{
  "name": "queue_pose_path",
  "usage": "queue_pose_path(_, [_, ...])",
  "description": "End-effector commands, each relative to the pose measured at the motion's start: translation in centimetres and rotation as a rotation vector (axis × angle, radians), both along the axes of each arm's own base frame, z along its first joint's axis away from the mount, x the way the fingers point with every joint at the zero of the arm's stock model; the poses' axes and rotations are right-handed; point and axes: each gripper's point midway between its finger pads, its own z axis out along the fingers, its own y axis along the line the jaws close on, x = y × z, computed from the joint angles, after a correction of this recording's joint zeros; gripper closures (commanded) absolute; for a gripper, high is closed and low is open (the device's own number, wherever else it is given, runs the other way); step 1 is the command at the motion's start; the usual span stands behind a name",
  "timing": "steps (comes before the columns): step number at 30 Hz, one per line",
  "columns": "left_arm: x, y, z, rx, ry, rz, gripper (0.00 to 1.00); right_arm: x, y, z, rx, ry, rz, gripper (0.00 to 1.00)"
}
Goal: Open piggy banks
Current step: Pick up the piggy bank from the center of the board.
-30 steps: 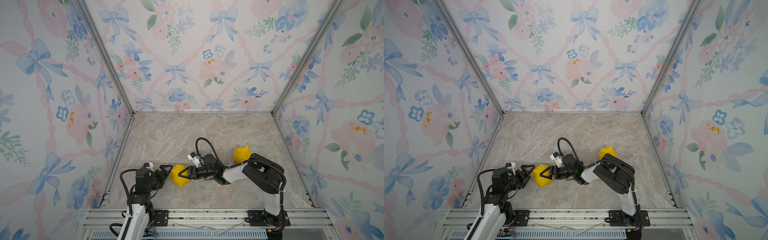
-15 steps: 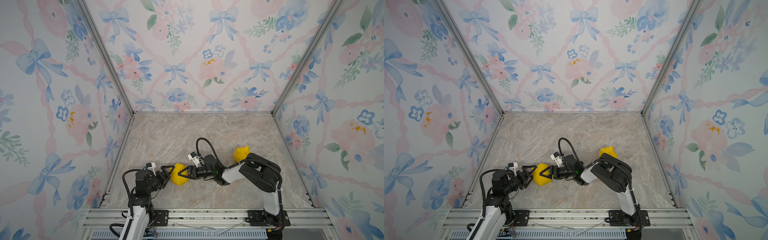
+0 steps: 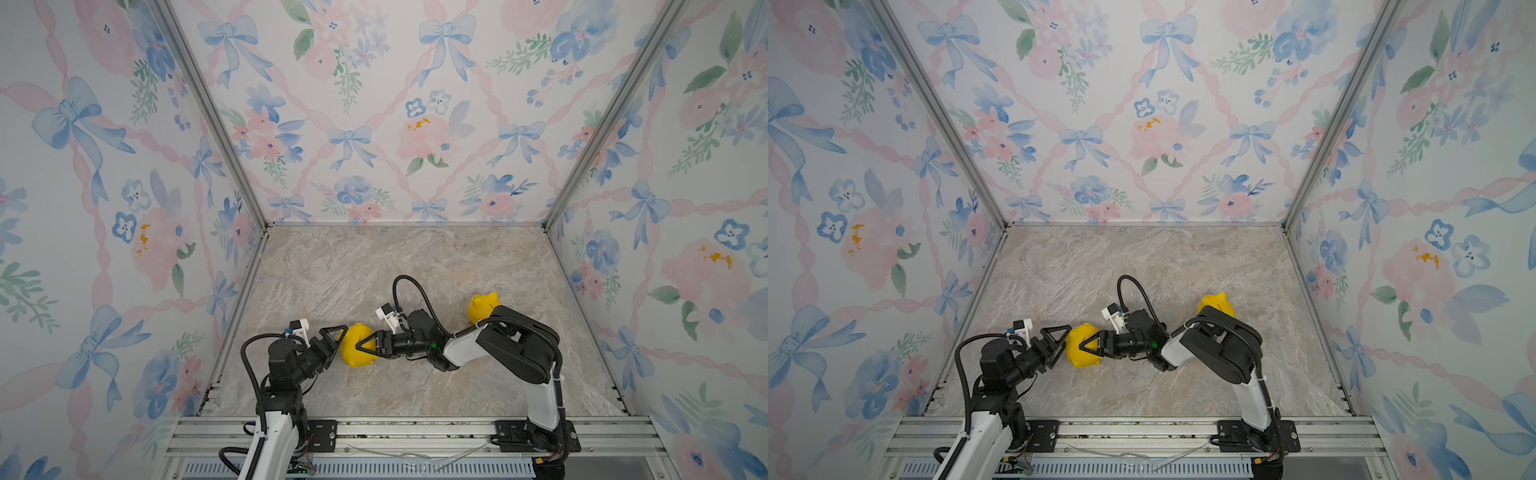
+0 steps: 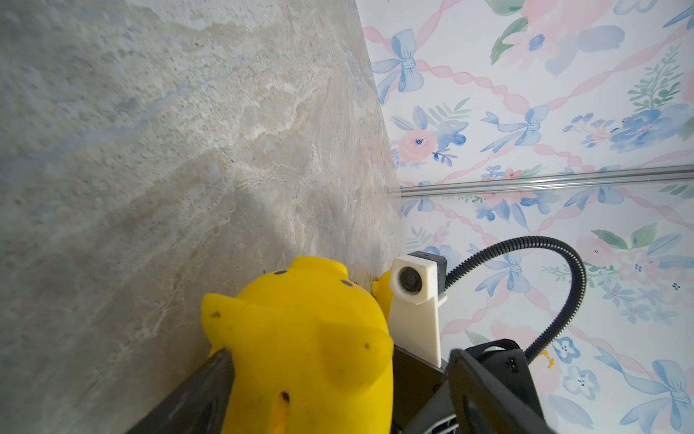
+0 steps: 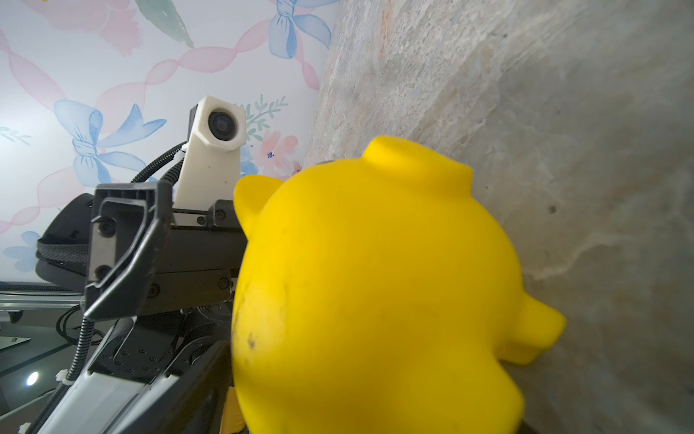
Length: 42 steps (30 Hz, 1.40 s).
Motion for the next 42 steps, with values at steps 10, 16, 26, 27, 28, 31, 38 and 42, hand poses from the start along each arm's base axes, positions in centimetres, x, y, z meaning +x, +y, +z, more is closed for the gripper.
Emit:
queue_pose_path(10, [-0.3, 0.2, -3.1, 0.054, 0.026, -0.016, 0.05, 0.7, -1.3, -3.6, -0.075, 0.069, -0.041, 0.16])
queue_pose_path(16, [0.0, 0.0, -2.9, 0.054, -0.005, -0.039, 0.05, 0.8, -1.3, -3.9, -0.076, 0.075, -0.040, 0.16])
queue_pose_path(26, [0.0, -0.1, -3.0, 0.056, -0.020, -0.054, 0.04, 0.9, -1.1, -3.9, -0.074, 0.083, -0.037, 0.17])
queue_pose_path(27, [0.1, -0.1, -3.1, 0.058, -0.017, -0.054, 0.03, 0.9, -1.1, -3.9, -0.074, 0.083, -0.037, 0.17])
queue_pose_path(28, [0.1, -0.1, -3.2, 0.060, -0.014, -0.057, 0.03, 0.9, -1.2, -4.1, -0.077, 0.085, -0.038, 0.17])
queue_pose_path(31, [0.1, -0.1, -3.4, 0.065, -0.011, -0.061, 0.03, 0.9, -1.2, -4.1, -0.077, 0.086, -0.037, 0.17])
queue_pose_path(38, [0.6, -0.1, -3.2, 0.075, -0.028, -0.065, 0.02, 1.1, -1.1, -4.1, -0.077, 0.089, -0.034, 0.17])
queue_pose_path(42, [0.7, -0.2, -3.2, 0.072, -0.034, -0.075, 0.02, 1.2, -1.0, -4.0, -0.077, 0.091, -0.032, 0.17])
